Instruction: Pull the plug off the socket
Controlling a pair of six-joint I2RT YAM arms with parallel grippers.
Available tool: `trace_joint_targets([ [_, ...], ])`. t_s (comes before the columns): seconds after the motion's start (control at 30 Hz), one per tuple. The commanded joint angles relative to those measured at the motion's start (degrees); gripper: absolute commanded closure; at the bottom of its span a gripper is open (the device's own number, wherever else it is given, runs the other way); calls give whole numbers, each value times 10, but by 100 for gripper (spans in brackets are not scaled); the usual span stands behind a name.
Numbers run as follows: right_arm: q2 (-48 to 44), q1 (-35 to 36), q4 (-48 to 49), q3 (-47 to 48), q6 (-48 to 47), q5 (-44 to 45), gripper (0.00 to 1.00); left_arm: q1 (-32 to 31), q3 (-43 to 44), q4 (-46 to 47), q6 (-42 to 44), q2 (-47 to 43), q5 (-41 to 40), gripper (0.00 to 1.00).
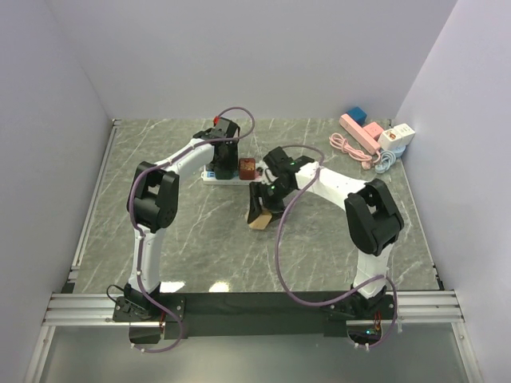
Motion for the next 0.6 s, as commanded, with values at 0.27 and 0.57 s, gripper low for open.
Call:
trace_joint_targets([
  [0.27, 109, 88, 65, 114, -28, -119, 80, 2, -30, -36, -27, 27, 103, 99],
  [0.57, 114, 90, -23, 105, -91, -127, 76, 2, -52, -31, -23, 14, 108, 99],
])
